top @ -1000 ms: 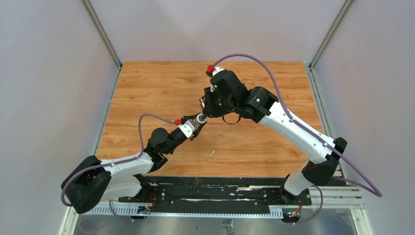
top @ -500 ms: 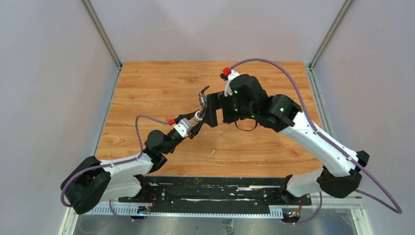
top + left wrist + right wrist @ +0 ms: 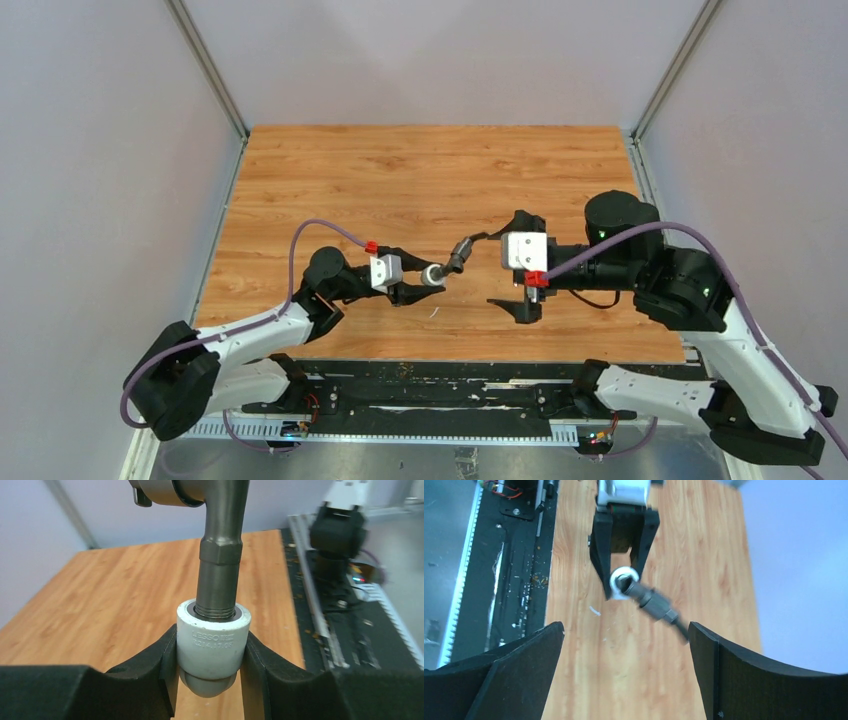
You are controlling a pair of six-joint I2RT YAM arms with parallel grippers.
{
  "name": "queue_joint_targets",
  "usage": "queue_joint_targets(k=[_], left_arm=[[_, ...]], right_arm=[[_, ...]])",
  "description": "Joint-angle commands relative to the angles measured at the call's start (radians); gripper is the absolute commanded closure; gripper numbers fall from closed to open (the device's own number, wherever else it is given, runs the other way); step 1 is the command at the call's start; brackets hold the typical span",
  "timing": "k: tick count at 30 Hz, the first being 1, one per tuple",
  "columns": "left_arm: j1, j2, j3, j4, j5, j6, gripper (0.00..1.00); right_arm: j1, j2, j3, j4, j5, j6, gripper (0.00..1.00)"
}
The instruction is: Install the water faucets
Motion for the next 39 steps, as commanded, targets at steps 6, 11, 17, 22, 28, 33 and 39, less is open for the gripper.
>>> queue_joint_targets(k=[6, 11, 17, 22, 28, 33, 39], left_arm=[[0.036, 0.043, 0.043, 0.102, 0.401, -0.143, 1.0], [0.036, 0.043, 0.052, 0.108, 0.398, -0.148, 1.0], [0.036, 0.051, 0.061, 0.105, 0.388, -0.138, 1.0], [0.036, 0.064, 0.073, 0.114, 0.362, -0.142, 1.0], [0.036, 0.071, 0.077, 0.166, 0.319, -0.173, 1.0], [0.036, 0.077, 0.085, 0.164, 0.288, -0.171, 1.0], [0.036, 0.053, 0.09, 0.116, 0.184, -0.142, 1.0]], right_arm=[[-0.012, 0.271, 0.393, -0.431, -0.208, -0.562, 0.0], [-0.002, 0.391, 0.494, -0.524, -0.206, -0.567, 0.0], [0.021, 0.427, 0.474, -0.541, -0.172, -0.559, 0.01], [0.026, 0.43, 0.432, -0.532, -0.156, -0.545, 0.03], [0.029, 0.428, 0.354, -0.448, -0.126, -0.48, 0.14], [0.029, 0.44, 0.341, -0.42, -0.116, -0.446, 0.31], [0.029, 0.463, 0.341, -0.376, -0.076, -0.347, 0.76]])
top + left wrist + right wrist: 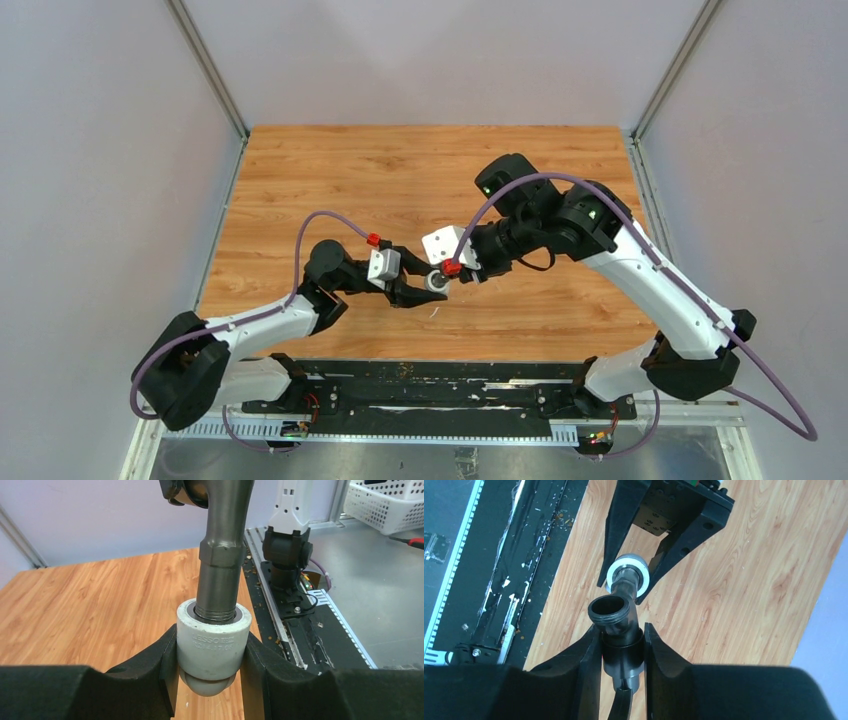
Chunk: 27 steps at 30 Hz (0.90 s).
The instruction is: Install the water faucets
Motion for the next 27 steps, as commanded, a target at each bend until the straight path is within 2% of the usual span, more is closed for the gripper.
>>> queue_joint_targets(k=[1, 2, 6, 10, 13, 18, 27], left_arm=[[0.005, -0.032, 0.044, -0.003, -0.137, 0.037, 1.0], [0.004, -0.044, 0.044, -0.022, -0.171, 0.047, 1.0], [0.005, -0.103, 0.033, -0.077, -0.322, 0.094, 1.0], [-0.004, -0.158, 0.011, -0.093, -0.476, 0.148, 1.0], [-0.037, -0.179, 0.002, -0.123, -0.615, 0.238, 1.0], [-0.12, -0.156, 0.012, -0.156, -0.81, 0.386, 1.0], [-0.166, -0.081, 0.018, -0.146, -0.888, 0.429, 1.0]], right_arm=[[0.013, 0.024, -0.011, 0.038, 0.032, 0.086, 0.94], [0.013, 0.025, -0.016, 0.048, 0.04, 0.101, 1.0], [0.013, 0.028, -0.044, 0.114, 0.118, 0.221, 1.0], [0.014, 0.021, -0.117, 0.26, 0.294, 0.507, 1.0], [0.018, 0.055, -0.096, 0.268, 0.422, 0.773, 1.0], [0.017, 0.137, -0.024, 0.162, 0.389, 1.081, 1.0], [-0.006, 0.157, 0.007, 0.11, 0.351, 1.353, 1.0]])
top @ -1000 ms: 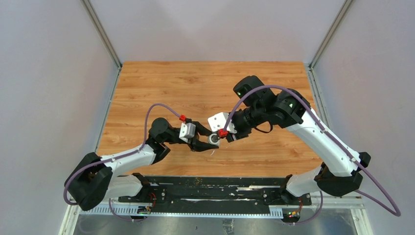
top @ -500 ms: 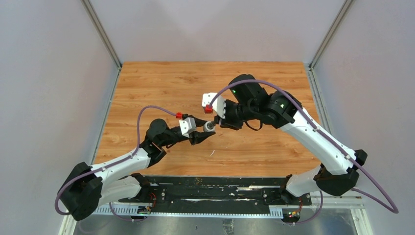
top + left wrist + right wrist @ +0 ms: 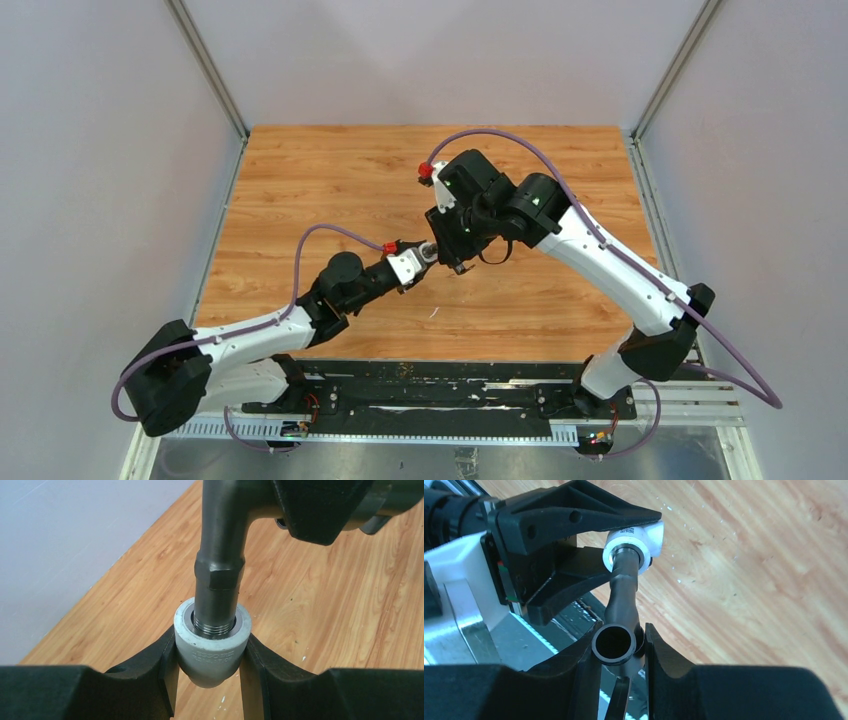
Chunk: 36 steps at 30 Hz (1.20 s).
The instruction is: Install the water faucets
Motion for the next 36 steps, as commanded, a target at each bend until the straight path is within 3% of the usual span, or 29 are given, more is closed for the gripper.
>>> queue_joint_targets(k=[1, 3, 5, 8, 14, 15, 22, 26, 32, 36], left_arm=[[-0.02, 0.006, 0.028, 0.162, -0.046, 0.034, 1.0], [-0.02, -0.003, -0.002, 0.214, -0.02, 0.019, 1.0], [-0.02, -0.013, -0.028, 0.266, -0.006, -0.006, 1.0], [-0.02, -0.03, -0.032, 0.249, 0.01, -0.027, 1.0], [-0.02, -0.039, -0.037, 0.228, 0.1, -0.084, 1.0], [-0.02, -0.04, -0.04, 0.228, 0.105, -0.09, 1.0], [-0.02, -0.044, -0.086, 0.273, 0.146, -0.126, 1.0], [-0.015, -0.049, -0.059, 0.155, 0.273, -0.118, 1.0], [0.013, -0.08, -0.039, 0.052, 0.507, -0.165, 1.0], [0.051, -0.101, -0.028, 0.025, 0.584, -0.192, 1.0]], right_arm=[[-0.006, 0.015, 0.029, -0.054, -0.074, 0.196, 1.0], [-0.005, 0.015, 0.038, -0.053, -0.077, 0.199, 0.95], [-0.005, 0.009, 0.043, -0.045, -0.069, 0.187, 0.75], [-0.007, 0.001, 0.058, -0.039, -0.059, 0.166, 0.59], [-0.008, -0.038, 0.073, 0.022, -0.111, 0.086, 0.04], [-0.008, -0.048, 0.075, 0.032, -0.124, 0.074, 0.01], [-0.008, -0.15, 0.068, 0.093, -0.115, -0.024, 0.0], [-0.007, -0.219, 0.046, 0.18, -0.149, -0.176, 0.0], [-0.007, -0.234, 0.096, 0.245, -0.154, -0.542, 0.0], [-0.007, -0.273, 0.004, 0.194, -0.211, -1.034, 0.0]])
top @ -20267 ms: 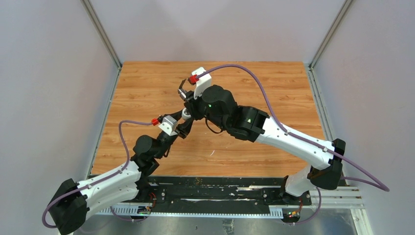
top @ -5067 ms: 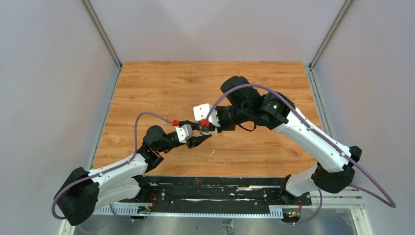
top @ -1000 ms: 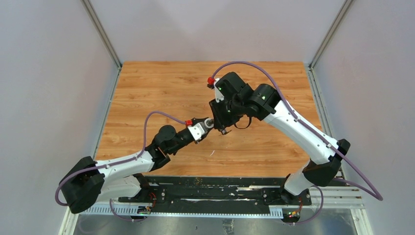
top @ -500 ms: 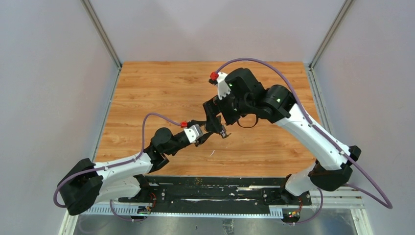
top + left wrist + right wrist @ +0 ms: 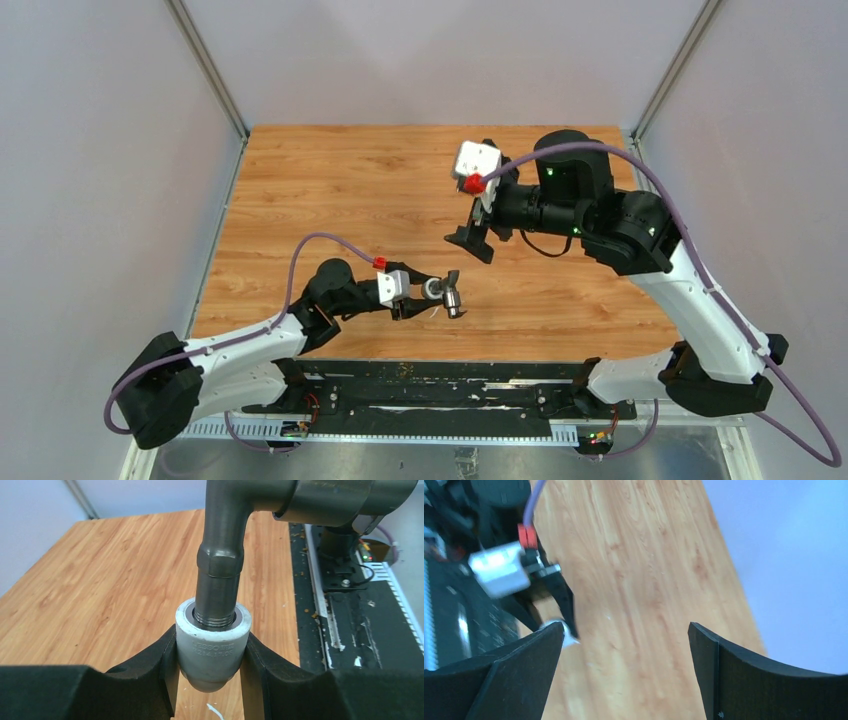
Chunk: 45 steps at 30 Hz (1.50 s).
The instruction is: Install the water faucets
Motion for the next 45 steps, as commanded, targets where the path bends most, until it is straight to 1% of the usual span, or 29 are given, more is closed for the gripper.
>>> queue_joint_targets(k=[1, 2, 4, 6, 8, 9, 13, 16, 20, 26, 32, 35, 37, 41, 44, 45], left_arm=[[0.044, -0.044, 0.053, -0.016, 0.174, -0.052, 1.0], [0.051, -0.047, 0.059, -0.037, 0.209, -0.051, 1.0], [0.057, -0.05, 0.068, -0.066, 0.242, -0.046, 1.0], [0.059, -0.05, 0.078, -0.093, 0.276, -0.026, 1.0], [0.063, -0.044, 0.09, -0.111, 0.298, -0.02, 1.0], [0.065, -0.04, 0.098, -0.125, 0.309, -0.013, 1.0], [0.07, -0.008, 0.122, -0.138, 0.321, -0.001, 1.0], [0.072, 0.03, 0.148, -0.138, 0.348, -0.006, 1.0], [0.072, 0.076, 0.177, -0.138, 0.376, -0.017, 1.0], [0.072, 0.088, 0.189, -0.138, 0.395, -0.022, 1.0], [0.072, 0.076, 0.19, -0.138, 0.402, -0.025, 1.0], [0.072, 0.08, 0.19, -0.138, 0.405, -0.02, 1.0], [0.072, 0.082, 0.19, -0.138, 0.41, -0.019, 1.0], [0.072, 0.077, 0.19, -0.138, 0.411, -0.016, 1.0], [0.073, 0.077, 0.189, -0.138, 0.412, -0.01, 1.0], [0.072, 0.077, 0.189, -0.138, 0.409, -0.009, 1.0]], right_arm=[[0.001, -0.045, -0.119, -0.06, -0.067, -0.676, 0.0], [0.001, -0.06, -0.158, -0.077, -0.058, -0.766, 0.0], [-0.001, -0.06, -0.148, -0.158, -0.077, -0.852, 0.0], [-0.002, -0.042, -0.076, -0.34, -0.163, -1.004, 0.0], [-0.002, -0.023, -0.039, -0.526, -0.234, -1.162, 0.01], [-0.002, -0.019, -0.04, -0.562, -0.252, -1.191, 0.01], [0.001, -0.012, -0.077, -0.604, -0.302, -1.255, 0.01], [0.006, -0.005, -0.089, -0.608, -0.378, -1.282, 0.01], [0.019, -0.016, -0.118, -0.549, -0.438, -1.28, 0.01], [0.061, -0.022, -0.17, -0.519, -0.442, -1.313, 0.01], [0.102, 0.023, -0.174, -0.492, -0.402, -1.299, 0.09], [0.109, 0.044, -0.168, -0.473, -0.411, -1.289, 0.12], [0.116, 0.057, -0.168, -0.468, -0.404, -1.289, 0.16], [0.127, 0.081, -0.172, -0.466, -0.368, -1.275, 0.2], [0.134, 0.097, -0.16, -0.468, -0.351, -1.248, 0.34], [0.135, 0.101, -0.158, -0.468, -0.348, -1.245, 0.43]])
